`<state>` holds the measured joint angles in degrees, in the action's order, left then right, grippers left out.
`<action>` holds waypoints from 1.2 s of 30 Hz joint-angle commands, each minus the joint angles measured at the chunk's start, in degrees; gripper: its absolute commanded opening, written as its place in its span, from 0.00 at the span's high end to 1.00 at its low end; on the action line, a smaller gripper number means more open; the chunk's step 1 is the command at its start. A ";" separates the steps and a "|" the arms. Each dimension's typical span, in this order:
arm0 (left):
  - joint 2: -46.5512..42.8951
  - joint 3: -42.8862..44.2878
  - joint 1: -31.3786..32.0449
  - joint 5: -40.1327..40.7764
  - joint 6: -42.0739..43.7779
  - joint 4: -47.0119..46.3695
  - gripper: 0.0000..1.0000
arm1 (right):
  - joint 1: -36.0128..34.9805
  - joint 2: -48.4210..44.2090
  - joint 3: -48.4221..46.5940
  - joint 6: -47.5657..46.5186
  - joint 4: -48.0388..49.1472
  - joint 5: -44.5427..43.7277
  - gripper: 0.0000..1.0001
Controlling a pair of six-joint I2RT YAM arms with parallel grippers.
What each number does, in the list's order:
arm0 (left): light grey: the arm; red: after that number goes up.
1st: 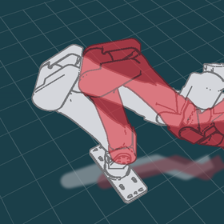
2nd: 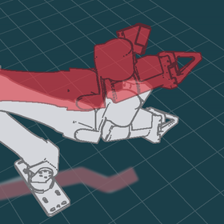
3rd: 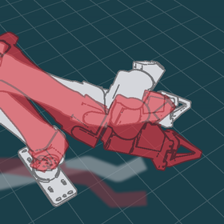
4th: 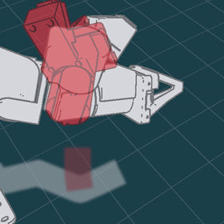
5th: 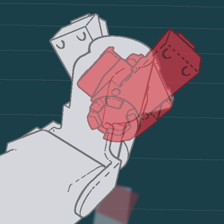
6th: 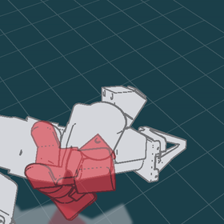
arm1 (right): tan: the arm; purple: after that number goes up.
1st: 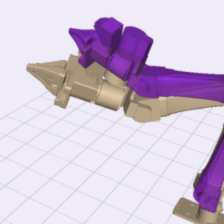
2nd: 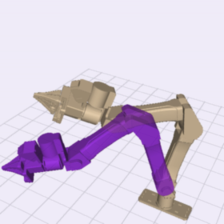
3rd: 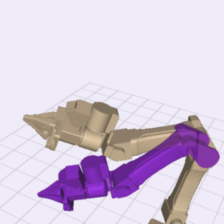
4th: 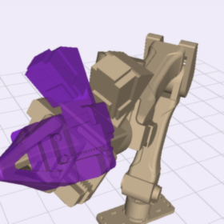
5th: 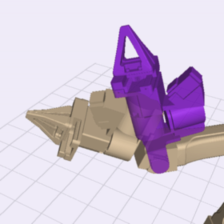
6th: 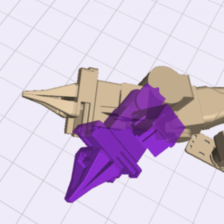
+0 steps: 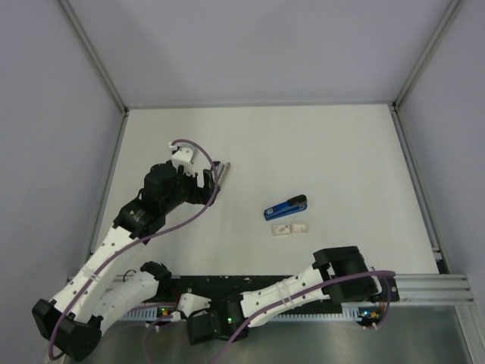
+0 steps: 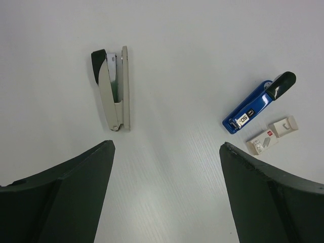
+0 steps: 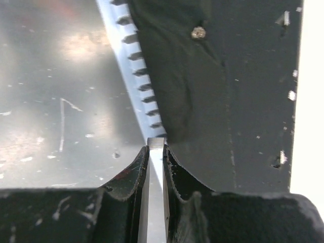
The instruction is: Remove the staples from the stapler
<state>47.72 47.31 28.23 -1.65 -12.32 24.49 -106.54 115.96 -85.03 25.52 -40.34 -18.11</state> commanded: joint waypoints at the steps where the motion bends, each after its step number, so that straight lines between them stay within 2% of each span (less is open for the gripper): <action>1: -1.84 -0.29 -0.19 -0.46 0.10 -1.02 0.09 | 1.95 -5.57 1.71 -0.56 -0.18 -2.81 0.95; 9: -2.20 -0.55 -0.10 -0.72 -0.16 -1.29 0.09 | 5.20 -10.22 6.89 -0.73 -0.09 -4.74 0.95; 16: -1.85 0.06 -0.10 0.33 -0.43 -1.20 0.09 | 12.04 -17.69 13.31 -1.43 -0.01 -7.46 0.95; 23: -2.46 0.77 -0.10 1.12 -1.39 -1.20 0.10 | 27.41 -29.46 18.76 -1.96 0.00 -9.93 0.96; 27: -3.43 -0.20 -0.19 1.12 -3.32 -2.69 0.10 | 38.66 -33.16 17.10 -3.89 0.78 -9.76 0.97; 32: -3.69 -2.74 -0.10 1.12 -5.61 -6.20 0.10 | 50.19 -30.28 11.83 -7.14 6.57 -5.81 0.96; 36: -2.29 -3.80 -0.19 1.12 -7.19 -7.61 0.10 | 57.04 -22.21 5.51 -8.03 10.71 -1.50 0.96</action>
<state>44.71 44.49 28.23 -0.82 -16.86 21.47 -54.24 87.31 -72.97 19.90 -36.82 -24.34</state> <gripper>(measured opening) 0.904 0.110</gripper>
